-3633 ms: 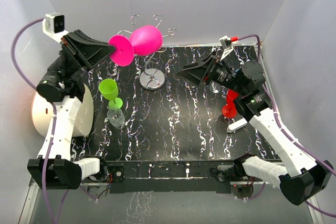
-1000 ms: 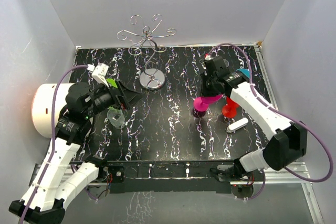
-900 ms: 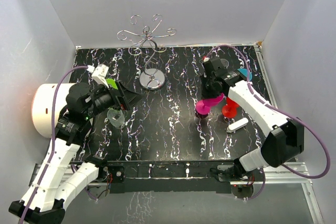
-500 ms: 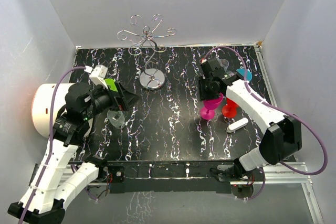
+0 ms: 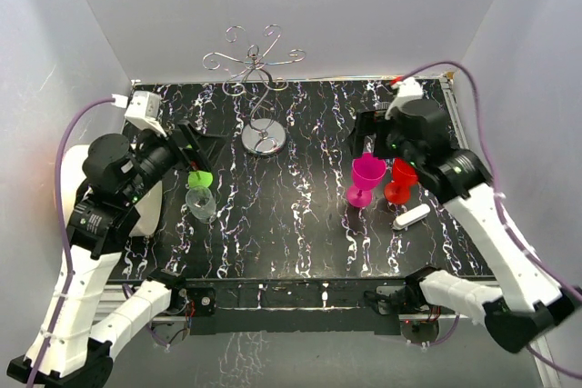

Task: Take the wine glass off the wine glass rack

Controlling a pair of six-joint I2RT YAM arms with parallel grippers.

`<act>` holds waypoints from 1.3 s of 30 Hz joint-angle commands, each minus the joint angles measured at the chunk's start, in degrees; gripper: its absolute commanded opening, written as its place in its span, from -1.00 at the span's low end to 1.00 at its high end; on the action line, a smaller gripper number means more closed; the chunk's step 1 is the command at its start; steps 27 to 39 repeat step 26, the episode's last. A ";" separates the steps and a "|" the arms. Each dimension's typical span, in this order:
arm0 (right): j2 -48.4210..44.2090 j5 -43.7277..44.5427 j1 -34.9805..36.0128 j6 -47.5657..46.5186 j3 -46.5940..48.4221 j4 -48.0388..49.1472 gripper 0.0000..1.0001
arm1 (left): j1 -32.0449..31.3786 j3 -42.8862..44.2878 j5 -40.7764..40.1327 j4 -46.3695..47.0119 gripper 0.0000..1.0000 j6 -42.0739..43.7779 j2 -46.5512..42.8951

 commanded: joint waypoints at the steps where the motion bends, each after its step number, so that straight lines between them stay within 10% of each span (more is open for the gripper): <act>1: -8.93 -1.91 0.15 -3.14 1.48 10.14 0.97 | 0.27 3.71 -6.11 2.34 0.97 3.94 -1.56; 39: -21.44 1.72 0.15 -0.14 -0.29 15.31 0.97 | 0.30 1.35 -13.23 3.16 0.97 4.42 -12.61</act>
